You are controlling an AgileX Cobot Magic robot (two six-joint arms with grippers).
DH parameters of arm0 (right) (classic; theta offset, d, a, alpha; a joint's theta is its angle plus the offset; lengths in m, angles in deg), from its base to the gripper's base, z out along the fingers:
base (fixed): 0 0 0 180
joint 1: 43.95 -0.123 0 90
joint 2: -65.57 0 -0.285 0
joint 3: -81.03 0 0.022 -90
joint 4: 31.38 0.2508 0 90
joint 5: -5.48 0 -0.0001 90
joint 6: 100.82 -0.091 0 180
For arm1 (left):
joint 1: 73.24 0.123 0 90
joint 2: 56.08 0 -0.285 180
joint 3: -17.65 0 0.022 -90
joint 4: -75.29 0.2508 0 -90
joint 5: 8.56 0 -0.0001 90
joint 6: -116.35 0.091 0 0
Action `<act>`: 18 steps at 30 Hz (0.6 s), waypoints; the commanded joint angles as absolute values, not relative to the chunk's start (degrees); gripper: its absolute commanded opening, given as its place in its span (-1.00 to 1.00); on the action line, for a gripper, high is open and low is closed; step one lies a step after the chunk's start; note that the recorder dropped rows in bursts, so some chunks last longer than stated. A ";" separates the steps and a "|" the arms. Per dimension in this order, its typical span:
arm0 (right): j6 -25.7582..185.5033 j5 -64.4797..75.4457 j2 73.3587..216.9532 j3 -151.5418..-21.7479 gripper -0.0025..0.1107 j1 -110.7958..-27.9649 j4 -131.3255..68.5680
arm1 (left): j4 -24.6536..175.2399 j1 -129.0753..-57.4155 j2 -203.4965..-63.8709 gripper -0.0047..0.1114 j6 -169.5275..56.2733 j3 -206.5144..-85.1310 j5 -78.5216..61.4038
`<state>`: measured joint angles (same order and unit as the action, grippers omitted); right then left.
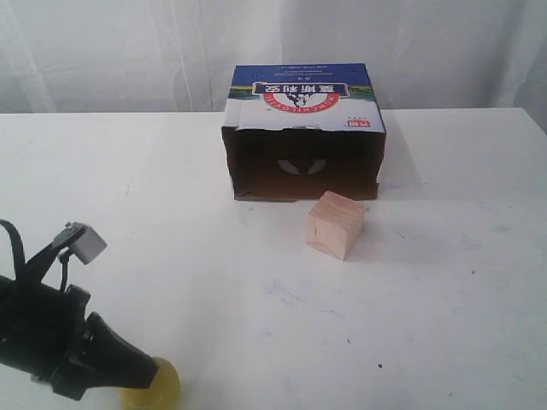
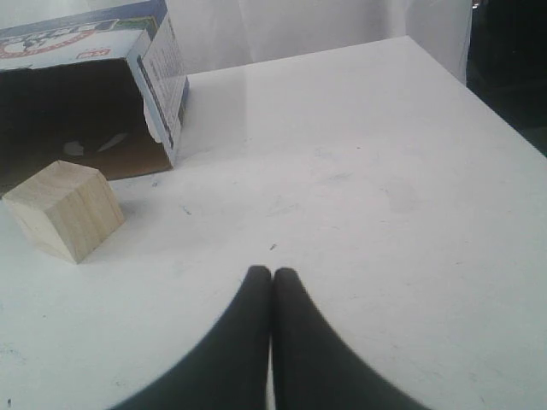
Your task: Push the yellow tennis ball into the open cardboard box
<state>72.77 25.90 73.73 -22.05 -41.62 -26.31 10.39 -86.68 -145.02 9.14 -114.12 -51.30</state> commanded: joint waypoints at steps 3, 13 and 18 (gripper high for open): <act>72.95 25.15 73.36 -21.75 -0.96 -41.15 -26.63 | 10.67 -86.51 -144.48 -0.92 7.86 -109.51 -47.82; 72.95 25.15 73.36 -21.75 -0.96 -41.15 -26.63 | 7.55 -86.51 -144.59 -0.92 9.39 -108.62 -39.48; 72.95 25.15 73.36 -21.75 -0.96 -41.15 -26.63 | -9.73 -86.51 -146.87 -0.92 28.01 -109.14 -37.51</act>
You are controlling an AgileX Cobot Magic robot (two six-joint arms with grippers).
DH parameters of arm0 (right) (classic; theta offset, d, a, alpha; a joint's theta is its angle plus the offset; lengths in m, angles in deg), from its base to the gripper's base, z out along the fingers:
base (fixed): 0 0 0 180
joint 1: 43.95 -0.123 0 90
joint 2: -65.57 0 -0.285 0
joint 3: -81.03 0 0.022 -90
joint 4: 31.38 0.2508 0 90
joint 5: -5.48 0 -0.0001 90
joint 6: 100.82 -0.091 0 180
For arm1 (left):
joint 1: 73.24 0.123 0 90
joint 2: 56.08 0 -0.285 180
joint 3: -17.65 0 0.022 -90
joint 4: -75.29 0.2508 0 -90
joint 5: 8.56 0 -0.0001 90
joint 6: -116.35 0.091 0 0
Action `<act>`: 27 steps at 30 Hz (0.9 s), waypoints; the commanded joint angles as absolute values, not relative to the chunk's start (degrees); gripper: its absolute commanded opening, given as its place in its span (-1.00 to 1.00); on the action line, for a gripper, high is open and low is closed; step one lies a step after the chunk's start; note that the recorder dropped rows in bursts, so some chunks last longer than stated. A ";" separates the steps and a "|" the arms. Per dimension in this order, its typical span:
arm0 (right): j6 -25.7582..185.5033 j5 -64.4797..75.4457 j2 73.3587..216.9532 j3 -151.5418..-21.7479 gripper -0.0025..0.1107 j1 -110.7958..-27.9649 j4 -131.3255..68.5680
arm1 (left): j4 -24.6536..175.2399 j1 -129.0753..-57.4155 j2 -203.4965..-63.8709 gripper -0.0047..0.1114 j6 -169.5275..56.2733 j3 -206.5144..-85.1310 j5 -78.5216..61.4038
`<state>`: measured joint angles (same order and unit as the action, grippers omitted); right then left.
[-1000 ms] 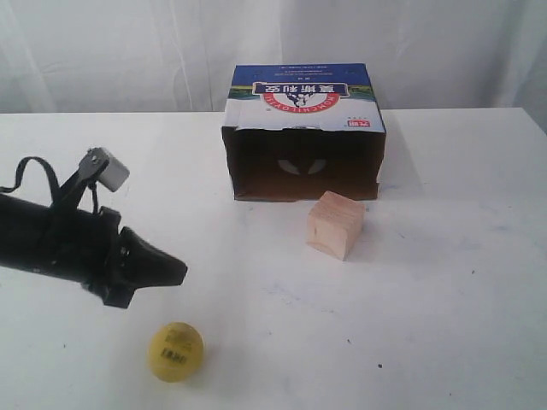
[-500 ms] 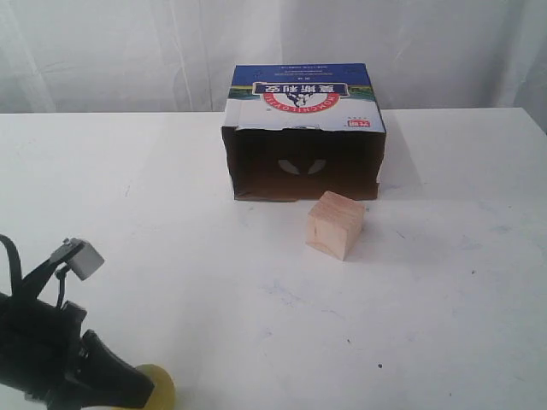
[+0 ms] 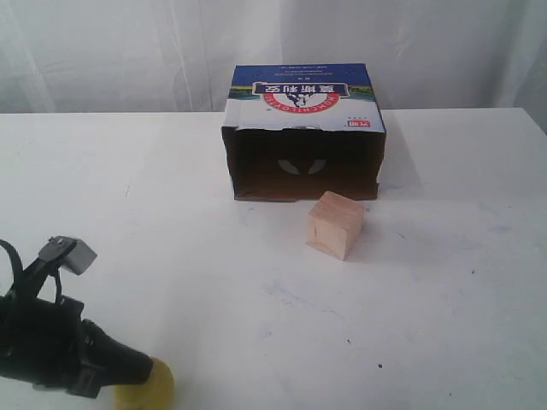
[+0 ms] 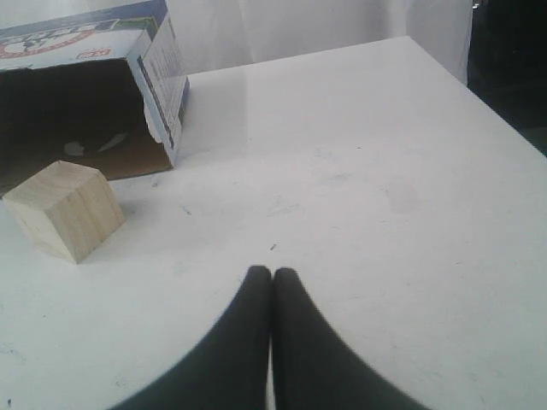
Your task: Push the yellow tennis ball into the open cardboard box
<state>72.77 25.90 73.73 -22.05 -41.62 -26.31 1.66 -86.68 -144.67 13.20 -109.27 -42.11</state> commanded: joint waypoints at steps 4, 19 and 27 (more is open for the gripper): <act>72.95 25.15 73.36 -21.75 -0.96 -41.15 -26.63 | -24.65 -86.51 -147.97 -0.92 49.21 -112.36 -41.85; 72.95 25.15 73.36 -21.75 -0.96 -41.15 -26.63 | -24.65 -86.39 -151.73 -0.92 47.31 -117.84 -28.60; 72.95 25.15 73.36 -21.75 -0.96 -41.15 -26.63 | -24.65 -86.39 -158.70 -0.92 49.78 -120.76 -33.34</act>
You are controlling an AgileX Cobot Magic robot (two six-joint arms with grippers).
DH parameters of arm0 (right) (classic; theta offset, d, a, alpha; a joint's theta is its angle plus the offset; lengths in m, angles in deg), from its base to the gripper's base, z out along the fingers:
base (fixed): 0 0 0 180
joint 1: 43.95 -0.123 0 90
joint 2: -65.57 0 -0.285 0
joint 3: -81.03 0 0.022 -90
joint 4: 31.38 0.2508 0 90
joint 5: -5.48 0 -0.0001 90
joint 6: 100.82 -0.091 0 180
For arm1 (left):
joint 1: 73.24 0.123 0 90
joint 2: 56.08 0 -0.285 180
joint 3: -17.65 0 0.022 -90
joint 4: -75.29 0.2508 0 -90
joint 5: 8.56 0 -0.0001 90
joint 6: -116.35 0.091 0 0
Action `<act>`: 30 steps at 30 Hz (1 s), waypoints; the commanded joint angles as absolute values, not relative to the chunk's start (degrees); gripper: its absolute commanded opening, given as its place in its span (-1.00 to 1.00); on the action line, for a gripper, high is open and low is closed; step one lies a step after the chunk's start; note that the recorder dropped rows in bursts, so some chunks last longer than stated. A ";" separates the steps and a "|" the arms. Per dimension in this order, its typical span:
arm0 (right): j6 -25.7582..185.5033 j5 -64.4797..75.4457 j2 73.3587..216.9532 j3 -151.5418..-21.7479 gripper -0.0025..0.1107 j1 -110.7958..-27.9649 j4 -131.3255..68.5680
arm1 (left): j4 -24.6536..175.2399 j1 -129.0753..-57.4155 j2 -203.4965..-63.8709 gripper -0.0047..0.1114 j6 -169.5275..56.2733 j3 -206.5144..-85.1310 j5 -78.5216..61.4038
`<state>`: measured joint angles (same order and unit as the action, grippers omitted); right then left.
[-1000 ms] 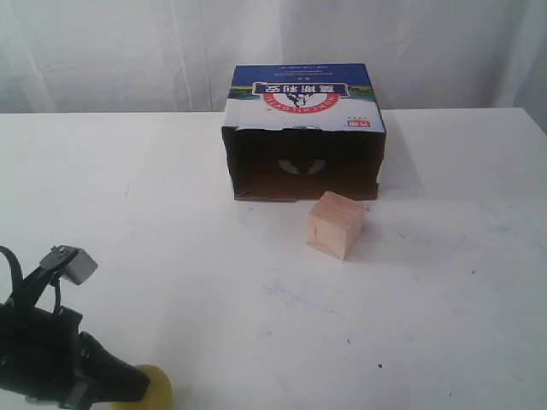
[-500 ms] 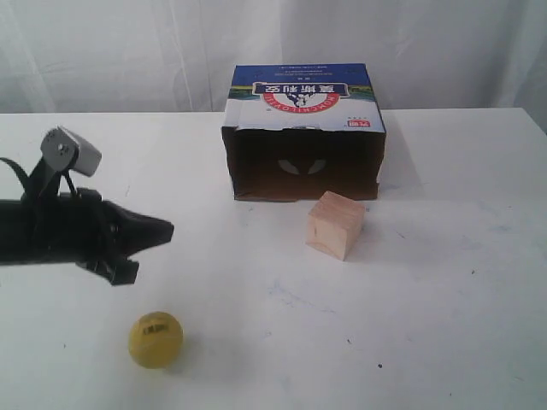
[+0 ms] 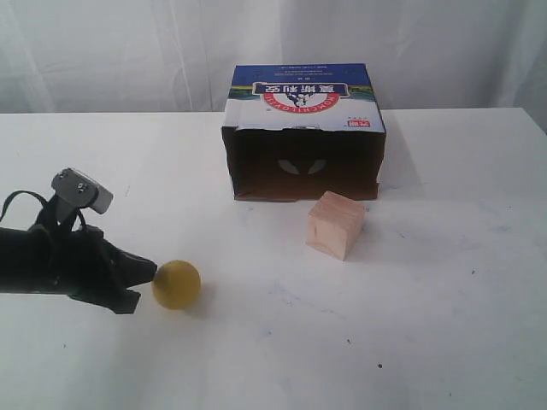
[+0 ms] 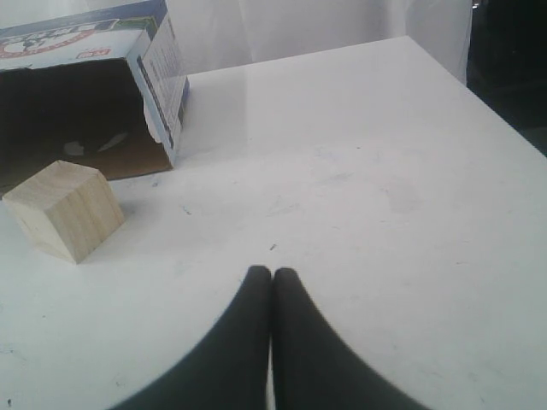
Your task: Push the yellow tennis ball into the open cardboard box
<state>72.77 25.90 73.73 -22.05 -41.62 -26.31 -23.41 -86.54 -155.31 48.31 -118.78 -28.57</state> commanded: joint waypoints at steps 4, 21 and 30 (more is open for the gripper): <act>72.95 25.15 73.36 -21.75 -0.96 -41.15 -26.63 | -24.65 -86.54 -163.98 -0.92 51.91 -125.65 -33.78; 72.95 25.15 73.36 -21.75 -0.96 -41.15 -26.63 | -24.65 -86.54 -173.04 -0.92 45.03 -145.20 -36.67; 72.95 25.15 73.36 -21.75 -0.96 -41.15 -26.63 | -24.65 -89.06 -176.90 -0.92 45.88 -142.39 -41.28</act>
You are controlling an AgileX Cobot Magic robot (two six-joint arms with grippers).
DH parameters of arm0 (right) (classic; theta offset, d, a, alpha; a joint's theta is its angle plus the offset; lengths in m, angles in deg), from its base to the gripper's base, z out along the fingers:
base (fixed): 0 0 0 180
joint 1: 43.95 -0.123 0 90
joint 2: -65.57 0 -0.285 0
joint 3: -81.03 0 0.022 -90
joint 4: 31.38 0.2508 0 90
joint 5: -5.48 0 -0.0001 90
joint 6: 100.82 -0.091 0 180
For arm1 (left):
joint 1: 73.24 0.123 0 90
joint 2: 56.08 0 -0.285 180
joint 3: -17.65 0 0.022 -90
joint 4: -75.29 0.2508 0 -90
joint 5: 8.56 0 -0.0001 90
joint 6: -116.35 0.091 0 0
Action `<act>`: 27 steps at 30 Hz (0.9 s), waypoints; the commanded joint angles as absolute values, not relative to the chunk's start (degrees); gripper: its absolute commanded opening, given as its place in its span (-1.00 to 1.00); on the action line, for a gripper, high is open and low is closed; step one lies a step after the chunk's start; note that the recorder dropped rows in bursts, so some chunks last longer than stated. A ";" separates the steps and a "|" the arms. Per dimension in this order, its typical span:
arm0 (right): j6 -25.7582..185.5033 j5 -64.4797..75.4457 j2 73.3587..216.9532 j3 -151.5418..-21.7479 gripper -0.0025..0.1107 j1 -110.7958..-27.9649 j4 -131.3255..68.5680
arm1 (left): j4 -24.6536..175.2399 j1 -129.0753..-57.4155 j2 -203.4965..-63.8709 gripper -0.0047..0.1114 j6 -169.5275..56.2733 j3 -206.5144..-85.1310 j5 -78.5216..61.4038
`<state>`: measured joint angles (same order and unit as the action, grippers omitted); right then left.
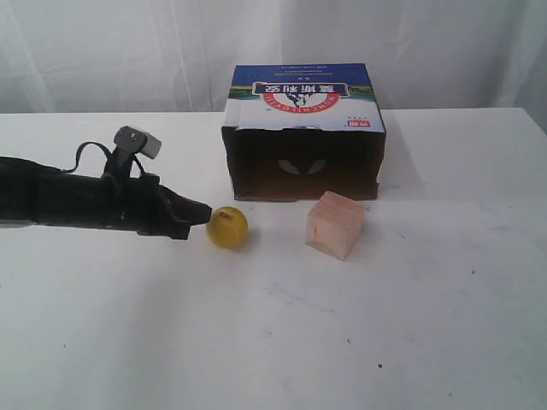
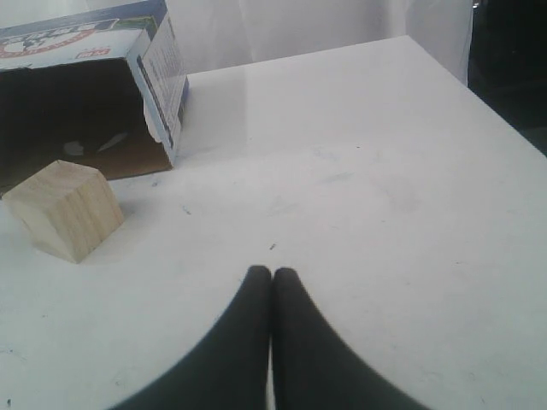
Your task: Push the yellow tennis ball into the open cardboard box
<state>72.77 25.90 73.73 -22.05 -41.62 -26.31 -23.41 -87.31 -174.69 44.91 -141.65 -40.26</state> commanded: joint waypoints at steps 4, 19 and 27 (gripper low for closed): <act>72.95 25.15 73.36 -21.75 -0.96 -41.15 -26.63 | -24.65 -91.63 -180.09 -0.92 45.88 -145.36 -41.28; 72.95 25.15 73.36 -21.75 -0.96 -41.15 -26.63 | -24.65 -95.71 -188.51 -0.92 45.87 -159.00 -33.57; 72.95 25.15 73.36 -21.75 -0.96 -41.15 -26.63 | -24.65 -95.71 -190.78 -0.92 45.87 -163.38 -33.69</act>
